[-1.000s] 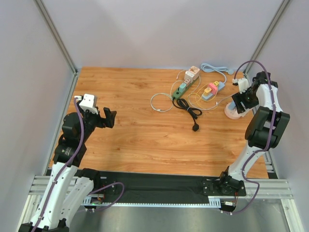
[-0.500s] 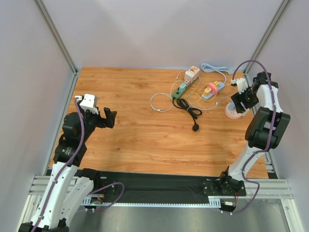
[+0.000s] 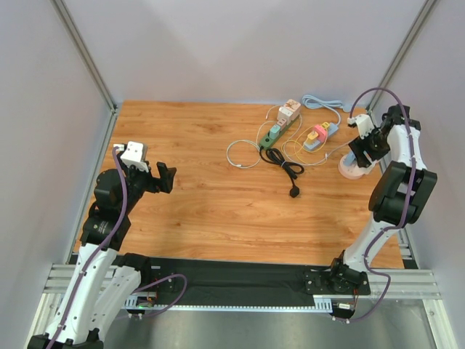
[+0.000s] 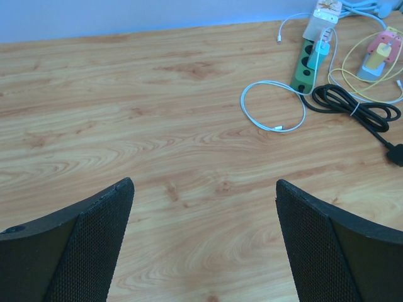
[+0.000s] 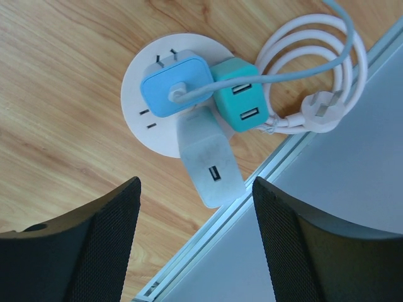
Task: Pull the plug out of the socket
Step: Move the socket to the center of the board.
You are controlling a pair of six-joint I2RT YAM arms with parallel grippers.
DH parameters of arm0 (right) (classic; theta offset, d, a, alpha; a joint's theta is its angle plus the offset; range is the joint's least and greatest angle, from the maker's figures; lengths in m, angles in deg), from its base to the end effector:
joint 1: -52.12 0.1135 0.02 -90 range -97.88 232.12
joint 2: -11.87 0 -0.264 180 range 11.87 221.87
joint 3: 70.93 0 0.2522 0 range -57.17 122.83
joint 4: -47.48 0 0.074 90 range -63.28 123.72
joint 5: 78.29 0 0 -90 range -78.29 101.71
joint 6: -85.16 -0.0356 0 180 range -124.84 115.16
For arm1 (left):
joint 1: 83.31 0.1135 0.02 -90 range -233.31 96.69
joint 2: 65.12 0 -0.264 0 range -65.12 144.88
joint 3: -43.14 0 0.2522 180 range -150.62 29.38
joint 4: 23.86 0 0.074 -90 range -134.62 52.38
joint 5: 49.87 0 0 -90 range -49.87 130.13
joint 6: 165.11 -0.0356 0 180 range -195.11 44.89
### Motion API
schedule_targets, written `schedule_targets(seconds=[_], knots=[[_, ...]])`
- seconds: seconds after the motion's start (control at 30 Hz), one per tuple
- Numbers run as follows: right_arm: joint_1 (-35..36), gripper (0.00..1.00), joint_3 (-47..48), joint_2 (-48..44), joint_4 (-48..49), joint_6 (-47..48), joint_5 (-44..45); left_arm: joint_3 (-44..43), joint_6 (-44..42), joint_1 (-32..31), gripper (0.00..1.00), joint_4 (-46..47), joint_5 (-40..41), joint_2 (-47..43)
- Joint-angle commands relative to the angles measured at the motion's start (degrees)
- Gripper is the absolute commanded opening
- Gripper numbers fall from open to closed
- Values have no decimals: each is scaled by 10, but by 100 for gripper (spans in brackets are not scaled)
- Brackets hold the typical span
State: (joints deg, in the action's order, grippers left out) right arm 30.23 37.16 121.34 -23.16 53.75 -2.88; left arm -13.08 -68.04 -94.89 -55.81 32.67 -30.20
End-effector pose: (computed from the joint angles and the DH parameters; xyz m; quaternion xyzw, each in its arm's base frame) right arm 0.3686 -0.1384 0.2532 -0.3273 0.9237 -0.0044 0.1993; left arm 0.1420 -0.0338 0.3360 0.0717 0.7658 -0.1526 0.6205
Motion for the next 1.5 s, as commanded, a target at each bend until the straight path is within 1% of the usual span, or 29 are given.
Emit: schedule_targets(seconds=[0.0,0.37,0.5,0.53,0.6,0.63,0.7,0.8,0.83,0.87,0.9,1.03,1.17,1.2,1.33,1.43,1.47], knots=[[-2,73,31,8,12,20,25,1,-12,-2,100,11,-7,-4],[-3,73,42,62,3,70,33,2,-13,-2,100,10,-5,0],[-8,70,47,75,-1,77,25,2,-14,-2,100,11,-7,2],[-9,63,50,82,-6,80,22,2,-14,-2,100,11,-6,2],[-9,57,53,90,-24,91,15,2,-14,-2,100,11,-8,2],[-8,49,53,96,-28,92,14,2,-14,-2,100,11,-8,3],[-9,40,50,98,-28,90,15,2,-14,-2,100,12,-10,3],[-10,25,30,89,-14,88,11,3,-14,-2,100,12,-14,5],[-10,13,18,77,-11,87,5,3,-14,-2,100,13,-16,4],[-9,8,12,69,-10,85,-9,4,-14,-2,100,16,-24,4],[-9,0,7,61,-10,70,-16,4,-13,-2,100,17,-28,5],[-5,0,-29,1,-23,21,-61,8,-8,-2,100,30,-70,7],[9,0,-116,-66,-12,-14,-94,11,23,-3,100,56,-142,21],[12,0,-154,-81,-1,-20,-99,11,36,-4,100,62,-152,26],[44,0,-240,-162,33,-60,-122,11,140,-5,100,100,-223,80],[70,0,-274,-205,40,-81,-147,-3,190,-13,100,102,-240,130],[78,0,-280,-213,39,-95,-151,-3,234,-17,100,109,-245,140]])
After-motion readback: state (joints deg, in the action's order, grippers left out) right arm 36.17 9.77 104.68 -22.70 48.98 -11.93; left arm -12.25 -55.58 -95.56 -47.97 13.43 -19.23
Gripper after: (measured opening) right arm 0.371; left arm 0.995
